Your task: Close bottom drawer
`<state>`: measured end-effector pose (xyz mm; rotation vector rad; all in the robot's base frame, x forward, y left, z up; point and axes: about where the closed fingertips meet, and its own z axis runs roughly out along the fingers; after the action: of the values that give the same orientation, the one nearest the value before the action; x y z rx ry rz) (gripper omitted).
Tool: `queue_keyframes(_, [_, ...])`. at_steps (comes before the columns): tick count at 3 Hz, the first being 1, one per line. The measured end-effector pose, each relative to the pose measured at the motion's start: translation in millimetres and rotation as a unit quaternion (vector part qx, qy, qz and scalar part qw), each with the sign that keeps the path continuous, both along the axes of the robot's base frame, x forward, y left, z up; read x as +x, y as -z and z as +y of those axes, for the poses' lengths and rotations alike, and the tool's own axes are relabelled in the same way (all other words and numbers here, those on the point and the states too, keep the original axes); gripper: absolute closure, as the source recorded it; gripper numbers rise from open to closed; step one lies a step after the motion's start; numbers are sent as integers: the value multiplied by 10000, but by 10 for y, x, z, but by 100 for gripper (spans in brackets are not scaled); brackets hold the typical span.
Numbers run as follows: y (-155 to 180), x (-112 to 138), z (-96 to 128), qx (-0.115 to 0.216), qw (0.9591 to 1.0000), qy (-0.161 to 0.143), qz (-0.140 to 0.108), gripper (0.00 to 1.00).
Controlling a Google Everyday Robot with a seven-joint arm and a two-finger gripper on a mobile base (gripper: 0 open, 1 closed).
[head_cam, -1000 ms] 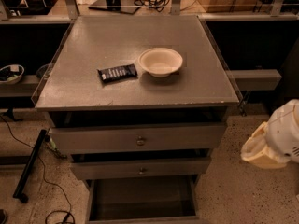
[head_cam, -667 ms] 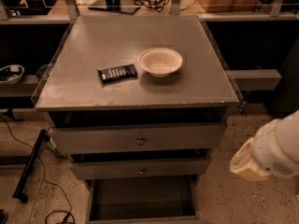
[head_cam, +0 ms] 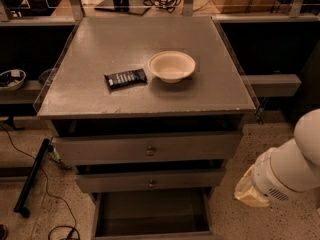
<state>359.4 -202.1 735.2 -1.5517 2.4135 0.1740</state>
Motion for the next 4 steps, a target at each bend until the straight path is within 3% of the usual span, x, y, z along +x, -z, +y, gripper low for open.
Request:
queue_keyframes(1, [34, -92, 49, 114, 9999, 0, -2, 100])
queue_keyframes(3, [561, -401, 219, 339, 9988, 349, -54, 100])
queue_keyframes(4, [1213, -432, 125, 107, 9978, 549, 355, 100])
